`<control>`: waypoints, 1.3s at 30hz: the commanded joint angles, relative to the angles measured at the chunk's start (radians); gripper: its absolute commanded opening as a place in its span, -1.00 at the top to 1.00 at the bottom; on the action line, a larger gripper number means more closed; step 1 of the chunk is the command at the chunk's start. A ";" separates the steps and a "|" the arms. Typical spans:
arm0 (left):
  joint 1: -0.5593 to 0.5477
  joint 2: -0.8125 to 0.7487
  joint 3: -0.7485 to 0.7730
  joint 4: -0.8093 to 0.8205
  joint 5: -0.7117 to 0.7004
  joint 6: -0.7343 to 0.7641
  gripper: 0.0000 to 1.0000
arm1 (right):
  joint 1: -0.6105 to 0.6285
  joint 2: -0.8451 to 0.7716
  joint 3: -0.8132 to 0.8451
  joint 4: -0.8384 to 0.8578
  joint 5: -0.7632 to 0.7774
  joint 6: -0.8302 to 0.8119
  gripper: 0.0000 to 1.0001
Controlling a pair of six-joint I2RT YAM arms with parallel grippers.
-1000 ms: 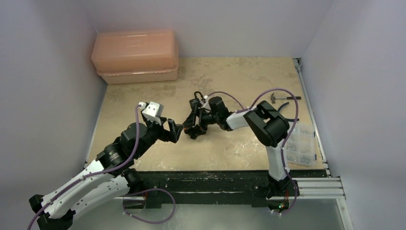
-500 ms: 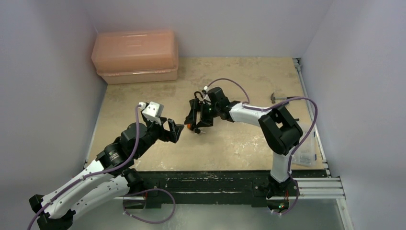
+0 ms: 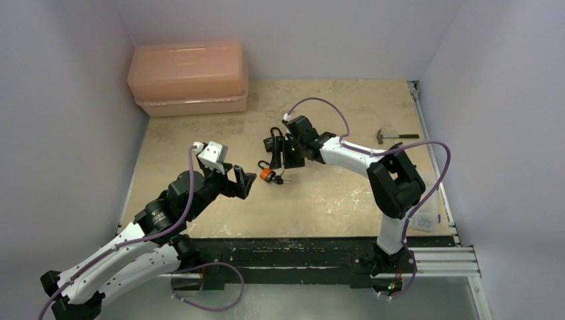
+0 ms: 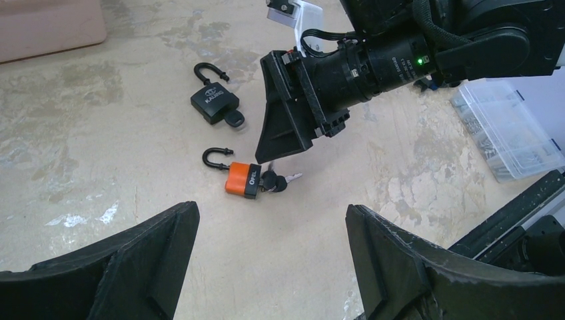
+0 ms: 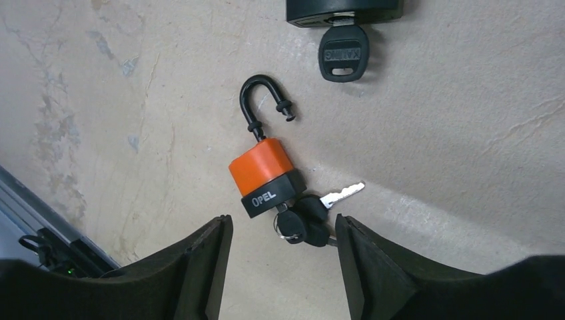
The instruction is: Unlock with the key
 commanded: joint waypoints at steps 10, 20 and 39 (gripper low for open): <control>0.002 -0.009 -0.009 0.050 -0.008 0.032 -0.78 | 0.075 -0.236 0.005 0.088 0.109 -0.093 -0.62; 0.002 -0.047 -0.014 0.054 -0.079 0.038 -0.82 | 0.080 -0.659 -0.120 0.102 0.305 -0.166 -0.98; 0.001 0.107 -0.010 0.298 -0.308 0.251 -0.81 | 0.080 -1.295 -0.545 0.114 0.586 -0.046 -0.98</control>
